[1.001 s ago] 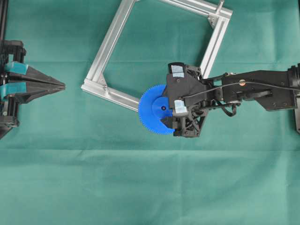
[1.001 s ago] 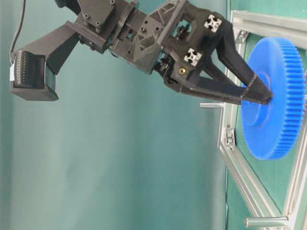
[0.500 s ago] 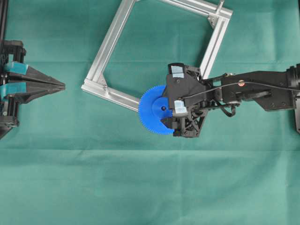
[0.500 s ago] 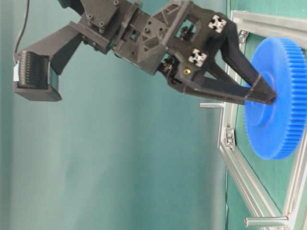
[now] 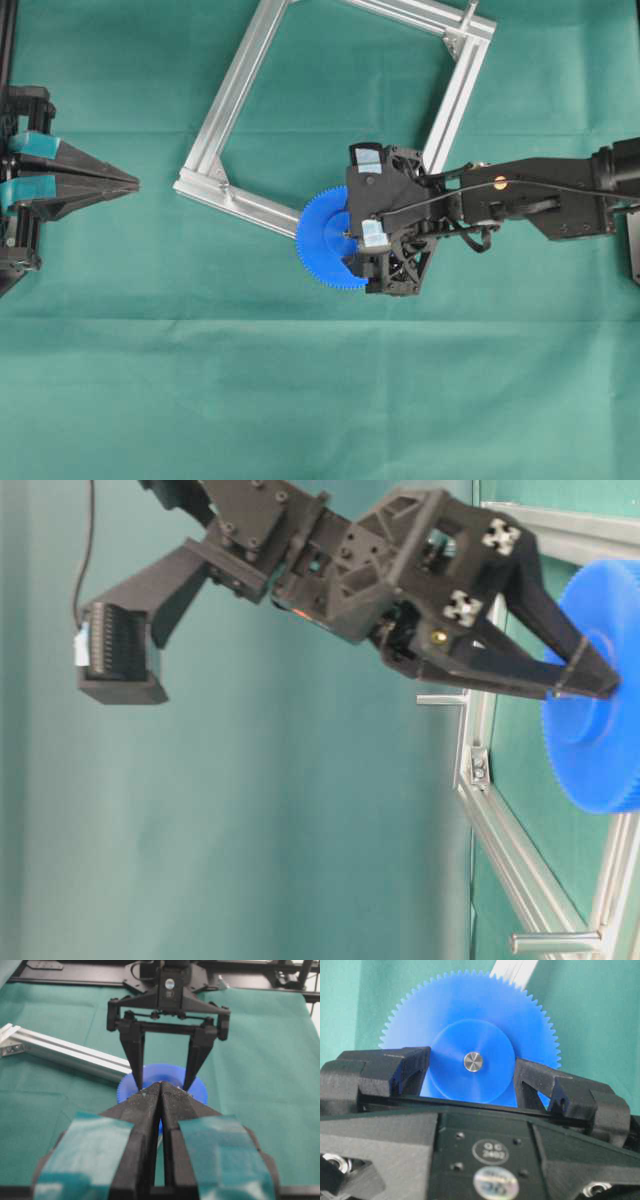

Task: Find the location of the shaft and insert the gear.

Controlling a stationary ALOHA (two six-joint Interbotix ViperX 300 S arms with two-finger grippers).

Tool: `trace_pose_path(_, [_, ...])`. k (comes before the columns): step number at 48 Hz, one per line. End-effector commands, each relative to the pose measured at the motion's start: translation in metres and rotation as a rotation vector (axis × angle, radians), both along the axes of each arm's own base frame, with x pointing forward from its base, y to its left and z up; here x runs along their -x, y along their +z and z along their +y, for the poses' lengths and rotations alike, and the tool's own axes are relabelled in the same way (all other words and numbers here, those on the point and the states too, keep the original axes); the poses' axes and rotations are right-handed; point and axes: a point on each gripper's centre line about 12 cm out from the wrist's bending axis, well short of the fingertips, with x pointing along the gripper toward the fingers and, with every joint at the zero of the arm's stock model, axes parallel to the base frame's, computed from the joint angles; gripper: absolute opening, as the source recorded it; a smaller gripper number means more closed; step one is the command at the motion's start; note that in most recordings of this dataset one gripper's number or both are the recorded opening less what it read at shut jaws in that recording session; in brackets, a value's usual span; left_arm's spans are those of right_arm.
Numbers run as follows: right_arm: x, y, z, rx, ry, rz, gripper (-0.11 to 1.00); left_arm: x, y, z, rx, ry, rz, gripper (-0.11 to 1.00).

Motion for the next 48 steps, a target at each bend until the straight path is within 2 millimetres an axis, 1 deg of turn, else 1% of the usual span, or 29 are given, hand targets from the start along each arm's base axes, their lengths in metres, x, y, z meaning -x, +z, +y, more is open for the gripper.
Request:
trace_pose_path(1, [-0.005, 0.007, -0.005, -0.003, -0.013, -0.035, 0.71, -0.002, 0.008, 0.000, 0.003, 0.002, -0.022, 0.04])
trace_pose_path(13, [-0.005, 0.001, -0.005, -0.004, -0.014, -0.020, 0.71, -0.002, 0.008, 0.000, 0.001, 0.002, -0.020, 0.04])
trace_pose_path(29, [-0.006, 0.002, -0.005, -0.003, -0.013, -0.025, 0.71, -0.002, 0.008, 0.000, 0.001, 0.000, -0.018, 0.04])
trace_pose_path(30, [-0.006, 0.002, -0.005, -0.003, -0.013, -0.025, 0.73, -0.002, 0.008, 0.000, 0.001, 0.002, -0.020, 0.04])
trace_pose_path(34, [-0.006, 0.003, -0.005, -0.003, -0.013, -0.026, 0.89, -0.002, 0.008, 0.000, 0.001, 0.002, -0.022, 0.04])
trace_pose_path(35, [-0.006, 0.003, -0.005, -0.003, -0.013, -0.026, 0.91, -0.002, 0.008, 0.000, 0.003, 0.002, -0.022, 0.04])
trace_pose_path(37, [-0.006, 0.003, -0.005, -0.003, -0.013, -0.028, 0.92, -0.002, 0.008, 0.000, 0.003, 0.002, -0.020, 0.04])
trace_pose_path(43, [-0.007, 0.007, -0.005, -0.003, -0.013, -0.037, 0.89, -0.002, 0.008, 0.000, 0.003, 0.002, -0.020, 0.04])
trace_pose_path(48, [-0.006, 0.014, -0.005, -0.002, -0.012, -0.052, 0.89, -0.002, 0.008, 0.000, 0.001, 0.002, -0.020, 0.04])
